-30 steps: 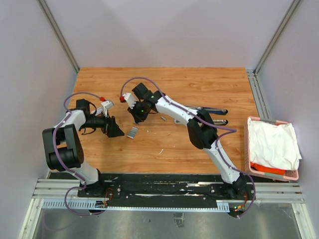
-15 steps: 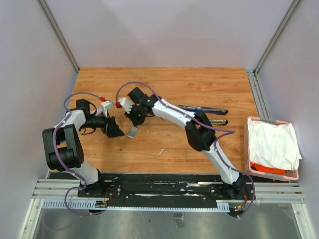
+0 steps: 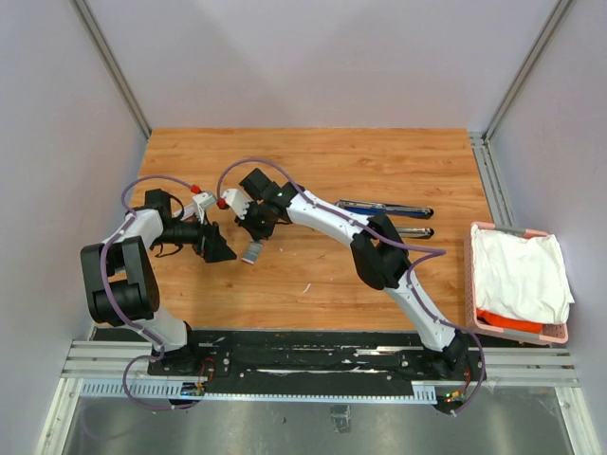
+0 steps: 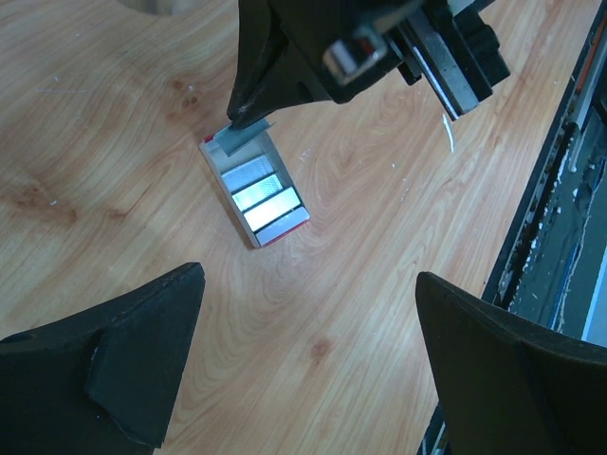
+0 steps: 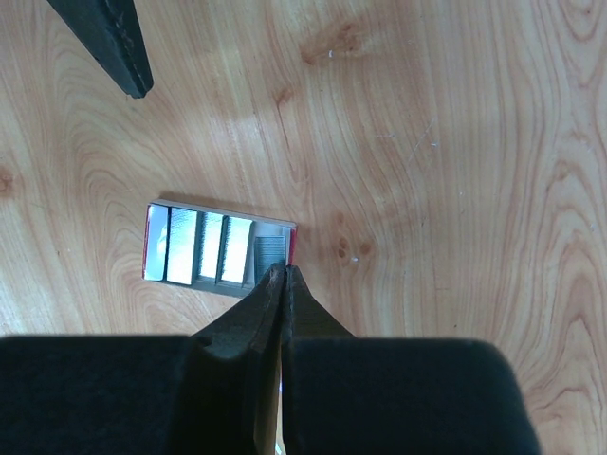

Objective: Unload the staples from the stapler
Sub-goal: Place the staple in the staple box.

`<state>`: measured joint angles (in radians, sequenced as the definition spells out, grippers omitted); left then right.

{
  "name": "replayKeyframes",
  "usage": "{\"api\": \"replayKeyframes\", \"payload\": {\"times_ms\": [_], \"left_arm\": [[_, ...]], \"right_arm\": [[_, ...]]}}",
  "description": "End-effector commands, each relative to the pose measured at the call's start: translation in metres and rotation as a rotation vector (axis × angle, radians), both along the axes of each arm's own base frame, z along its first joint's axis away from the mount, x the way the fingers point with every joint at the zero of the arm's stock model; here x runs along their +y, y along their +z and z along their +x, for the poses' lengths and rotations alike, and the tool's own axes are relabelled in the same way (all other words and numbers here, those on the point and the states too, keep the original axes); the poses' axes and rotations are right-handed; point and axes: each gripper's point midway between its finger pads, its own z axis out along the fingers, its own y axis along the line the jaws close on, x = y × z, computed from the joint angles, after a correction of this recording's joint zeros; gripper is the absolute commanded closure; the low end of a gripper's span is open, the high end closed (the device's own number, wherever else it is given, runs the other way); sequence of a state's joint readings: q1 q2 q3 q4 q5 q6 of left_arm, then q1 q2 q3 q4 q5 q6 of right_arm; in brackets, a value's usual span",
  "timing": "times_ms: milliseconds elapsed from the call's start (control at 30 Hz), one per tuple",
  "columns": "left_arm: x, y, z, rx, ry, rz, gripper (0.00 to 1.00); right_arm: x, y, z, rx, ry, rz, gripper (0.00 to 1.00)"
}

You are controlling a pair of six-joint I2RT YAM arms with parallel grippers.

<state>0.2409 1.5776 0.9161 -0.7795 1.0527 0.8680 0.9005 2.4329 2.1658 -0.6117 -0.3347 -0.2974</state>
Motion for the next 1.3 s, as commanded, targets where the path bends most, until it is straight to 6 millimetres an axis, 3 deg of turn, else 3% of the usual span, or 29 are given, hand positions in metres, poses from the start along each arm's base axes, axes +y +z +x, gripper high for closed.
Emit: {"api": "replayKeyframes", "payload": {"times_ms": [0,1267], "left_arm": [[-0.002,0.003,-0.004,-0.008,-0.005,-0.024,0.02],[-0.003,0.004,-0.005,-0.015,-0.011,-0.029,0.02]], "right_arm": [[0.003,0.003,-0.011,-0.012,0.029,-0.014,0.99],[0.002,-0.028,-0.013,-0.004,0.018,-0.077,0.99]]}}
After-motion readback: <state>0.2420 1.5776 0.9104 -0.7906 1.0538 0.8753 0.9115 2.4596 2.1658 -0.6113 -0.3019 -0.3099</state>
